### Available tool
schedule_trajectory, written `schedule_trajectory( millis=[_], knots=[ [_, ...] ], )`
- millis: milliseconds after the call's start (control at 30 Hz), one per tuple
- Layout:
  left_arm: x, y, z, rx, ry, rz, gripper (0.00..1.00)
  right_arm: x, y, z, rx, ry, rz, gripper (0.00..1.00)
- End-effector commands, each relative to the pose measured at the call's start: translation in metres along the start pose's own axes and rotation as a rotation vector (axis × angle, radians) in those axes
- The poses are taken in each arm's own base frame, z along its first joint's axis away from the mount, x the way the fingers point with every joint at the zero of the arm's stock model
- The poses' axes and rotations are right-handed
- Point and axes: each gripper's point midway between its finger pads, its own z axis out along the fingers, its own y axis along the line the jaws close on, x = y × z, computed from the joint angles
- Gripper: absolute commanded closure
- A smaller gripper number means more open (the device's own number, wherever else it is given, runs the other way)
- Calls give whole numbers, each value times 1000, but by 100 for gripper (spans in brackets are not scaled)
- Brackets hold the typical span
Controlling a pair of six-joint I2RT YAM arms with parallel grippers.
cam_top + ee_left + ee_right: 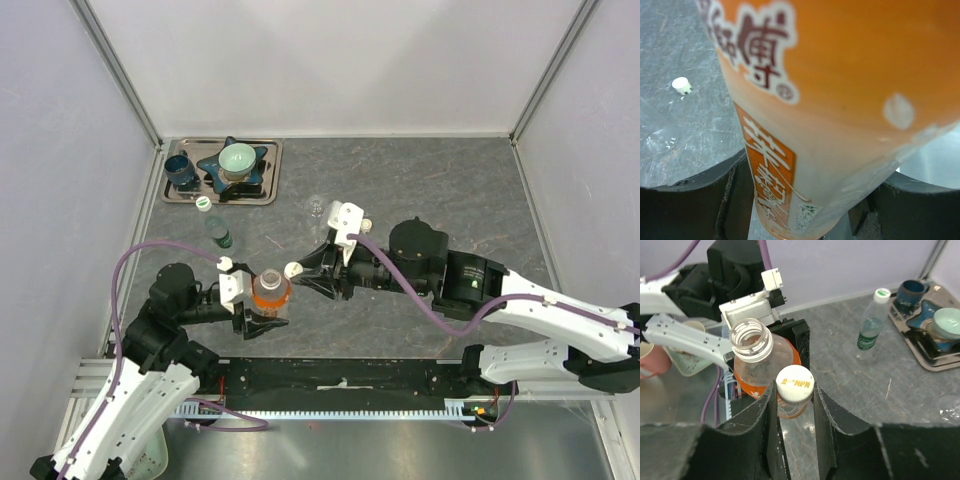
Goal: Screw on the bottle caps
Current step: Screw the bottle cap onto the plastic bottle.
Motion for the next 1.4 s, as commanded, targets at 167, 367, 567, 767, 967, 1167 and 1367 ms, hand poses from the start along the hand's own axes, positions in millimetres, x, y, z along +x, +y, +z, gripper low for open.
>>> schedule_trajectory(
  millis=[167,367,567,767,967,1167,1367],
  knots=[
    [-12,-17,-4,110,-17,101,94,-41,8,-15,-82,-36,-34,90],
    [-11,-14,-1,97,-19,63,94,-53,7,-17,-80,-47,-46,91],
    [-13,-17,3,116,-17,-71,95,-50,17,-6,-147,-18,-46,91],
    [-14,-18,4,127,-16,-119,95,-52,24,3,-198,-2,-77,91],
    [-14,-19,5,130,-18,-123,95,-56,26,11,-218,5,-90,91],
    [-14,-18,4,124,-20,-115,95,-48,28,16,-233,41,-84,92],
    [-13,-21,4,139,-23,-108,94,-42,29,19,-249,87,-84,92]
  ],
)
